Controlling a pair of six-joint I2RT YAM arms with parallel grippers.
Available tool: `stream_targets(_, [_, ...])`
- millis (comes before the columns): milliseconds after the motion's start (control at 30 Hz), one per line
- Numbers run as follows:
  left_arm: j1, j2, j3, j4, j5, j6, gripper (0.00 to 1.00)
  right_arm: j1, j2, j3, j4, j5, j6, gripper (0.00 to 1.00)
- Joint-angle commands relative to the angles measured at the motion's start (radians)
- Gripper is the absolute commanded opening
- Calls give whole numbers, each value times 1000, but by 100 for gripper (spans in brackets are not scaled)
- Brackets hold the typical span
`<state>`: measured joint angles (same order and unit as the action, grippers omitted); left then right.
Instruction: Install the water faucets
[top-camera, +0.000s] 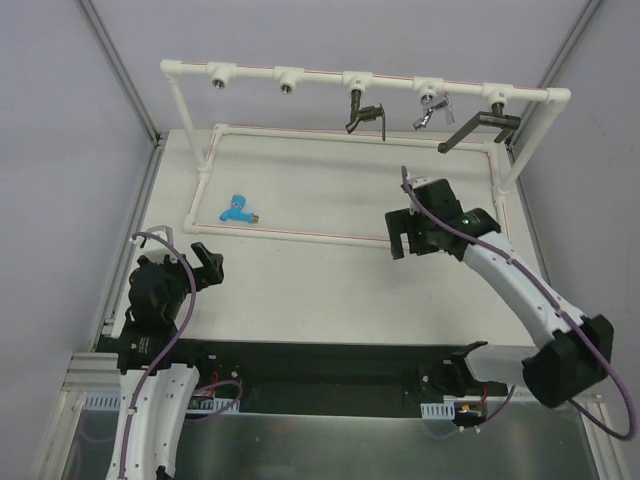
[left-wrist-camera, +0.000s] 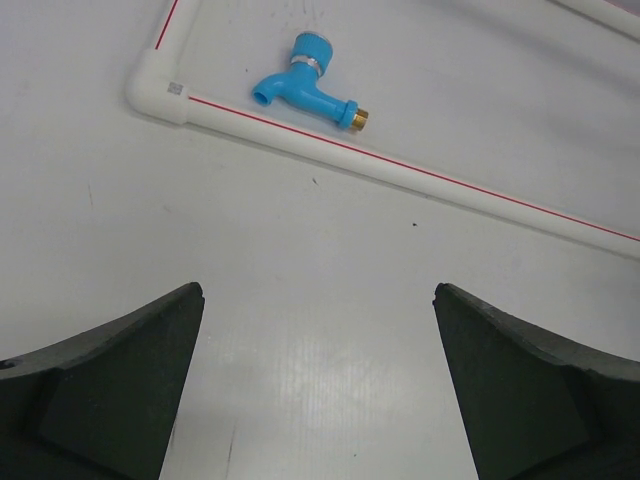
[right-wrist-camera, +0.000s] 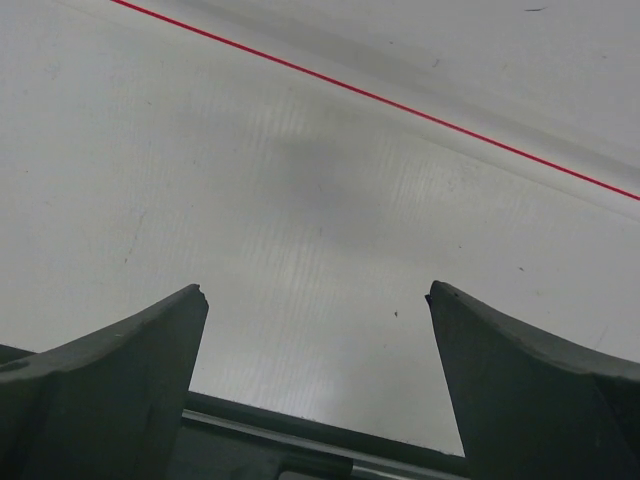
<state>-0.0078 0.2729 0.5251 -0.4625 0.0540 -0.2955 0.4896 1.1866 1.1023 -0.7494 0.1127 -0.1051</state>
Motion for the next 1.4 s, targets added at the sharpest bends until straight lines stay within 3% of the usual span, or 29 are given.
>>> stream_targets(0, [-33,-62,21,64,7,22,99,-26,186,82,123,-152,-50,96])
stream_targets(367, [-116,-156,10,61,-49,19,99,-89,611,244,205,-281,-174,96])
stream_targets(633, [-121,-127,9,61,-48,-5,99,-97,755,301,162,-398,-216,96])
stream_targets(933, [-121,18,21,117,-97,9,99,-22,607,72,133,-436,-160,96])
stream_targets(1067, [-121,74,9,182,-72,9,99,79,545,-76,148,-438,-75,96])
stream_targets(1367, [-156,121,-10,237,-98,13,99,342,415,-206,139,-341,129,96])
